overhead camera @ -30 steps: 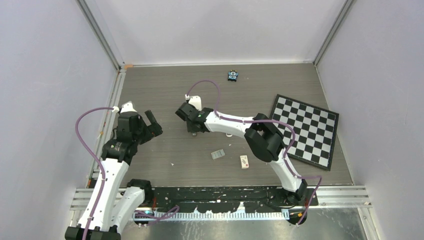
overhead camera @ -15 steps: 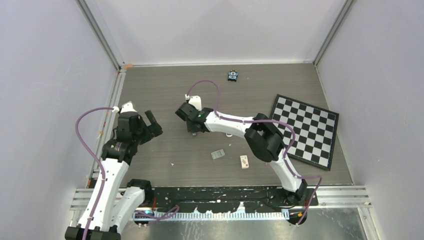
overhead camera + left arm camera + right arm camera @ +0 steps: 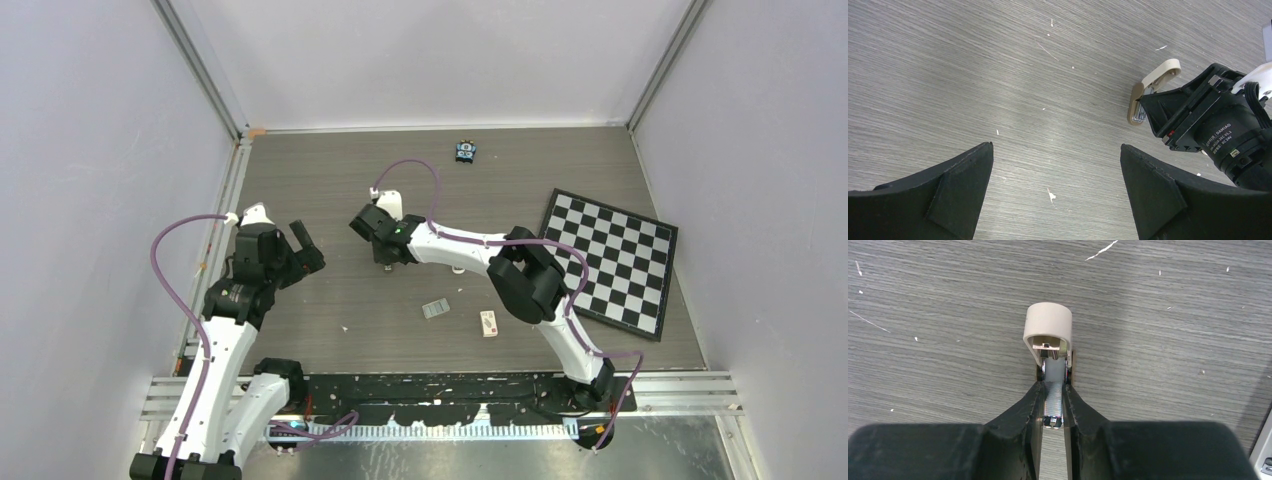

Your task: Load the staples into the stapler

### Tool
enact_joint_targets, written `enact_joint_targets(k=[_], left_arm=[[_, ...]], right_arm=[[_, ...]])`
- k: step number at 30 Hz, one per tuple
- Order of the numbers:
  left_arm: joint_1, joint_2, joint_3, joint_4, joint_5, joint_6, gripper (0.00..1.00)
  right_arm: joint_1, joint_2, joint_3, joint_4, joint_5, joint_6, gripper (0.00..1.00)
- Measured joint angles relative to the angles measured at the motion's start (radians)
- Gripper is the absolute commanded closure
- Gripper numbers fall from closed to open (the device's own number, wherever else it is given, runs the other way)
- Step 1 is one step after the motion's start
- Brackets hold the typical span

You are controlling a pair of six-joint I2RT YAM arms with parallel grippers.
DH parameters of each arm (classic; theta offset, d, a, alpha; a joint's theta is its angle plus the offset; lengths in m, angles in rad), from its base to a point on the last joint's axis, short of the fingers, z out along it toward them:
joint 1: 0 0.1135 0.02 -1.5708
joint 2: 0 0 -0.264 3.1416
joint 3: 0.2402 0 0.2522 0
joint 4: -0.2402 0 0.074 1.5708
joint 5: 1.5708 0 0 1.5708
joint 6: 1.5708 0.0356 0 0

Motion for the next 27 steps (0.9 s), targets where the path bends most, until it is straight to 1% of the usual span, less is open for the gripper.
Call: enact_joint_targets(k=[22, 27], left_arm=[[0.000, 0.000, 0.000, -0.002, 0.000, 0.000, 0.00], [0.000, 0.000, 0.000, -0.002, 0.000, 0.000, 0.00]], right_arm=[[0.000, 0.000, 0.002, -0.011, 0.005, 0.044, 0.76], [0.000, 0.000, 0.002, -0.012, 0.006, 0.048, 0.74]])
